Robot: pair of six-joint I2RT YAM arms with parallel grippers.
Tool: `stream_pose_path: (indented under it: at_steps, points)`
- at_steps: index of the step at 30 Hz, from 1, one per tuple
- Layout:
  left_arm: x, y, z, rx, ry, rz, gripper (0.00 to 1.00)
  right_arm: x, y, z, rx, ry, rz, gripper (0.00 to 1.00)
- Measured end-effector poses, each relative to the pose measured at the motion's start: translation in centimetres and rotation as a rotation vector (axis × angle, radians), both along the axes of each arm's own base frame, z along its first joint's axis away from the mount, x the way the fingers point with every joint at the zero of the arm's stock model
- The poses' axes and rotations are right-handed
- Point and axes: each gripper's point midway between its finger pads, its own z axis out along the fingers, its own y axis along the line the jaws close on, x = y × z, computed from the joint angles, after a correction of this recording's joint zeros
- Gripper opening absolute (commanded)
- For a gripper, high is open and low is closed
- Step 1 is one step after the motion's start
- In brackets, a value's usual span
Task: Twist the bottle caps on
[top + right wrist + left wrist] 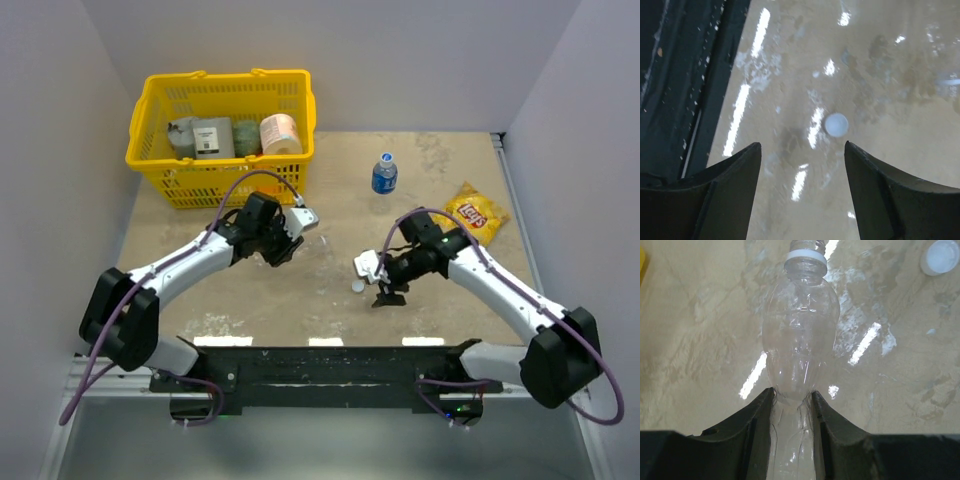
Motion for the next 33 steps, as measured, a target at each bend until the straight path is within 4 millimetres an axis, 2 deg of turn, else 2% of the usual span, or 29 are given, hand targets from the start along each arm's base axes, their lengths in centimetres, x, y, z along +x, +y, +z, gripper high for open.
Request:
stream_pose_path:
  at_steps: [2,4,8,11,14,16,22,28,33]
  points:
    - [0.1,1.3,-0.3,0.014,0.005,0.065,0.0,-0.5,1.8,-1.1,0.003,0.061,-0.013,0.66]
    - [0.2,2.2,0.0,0.021,-0.009,0.112,0.0,-0.1,3.2,-2.1,0.006,0.111,-0.058,0.64]
    - [0.3,2.9,1.0,0.008,-0.046,0.141,0.0,1.6,4.2,-3.9,-0.01,0.175,-0.166,0.6]
    - [-0.4,3.3,0.8,0.009,-0.043,0.142,0.0,2.6,4.3,-5.3,-0.037,0.189,-0.216,0.61]
    - [-1.0,3.6,-0.1,0.023,-0.023,0.141,0.0,2.8,4.0,-6.7,-0.068,0.191,-0.242,0.68]
    - [-1.2,3.8,-0.4,0.029,-0.018,0.143,0.0,2.9,3.8,-7.5,-0.092,0.183,-0.249,0.68]
    - [-0.8,3.6,-0.6,0.027,-0.026,0.145,0.0,3.0,3.7,-9.2,-0.14,0.141,-0.253,0.58]
    - [-0.7,3.6,-1.3,0.037,-0.011,0.144,0.0,4.2,4.0,-10.0,-0.155,0.101,-0.29,0.54]
    - [-0.6,3.5,-1.3,0.036,-0.014,0.143,0.0,4.6,3.8,-11.1,-0.178,0.088,-0.311,0.54]
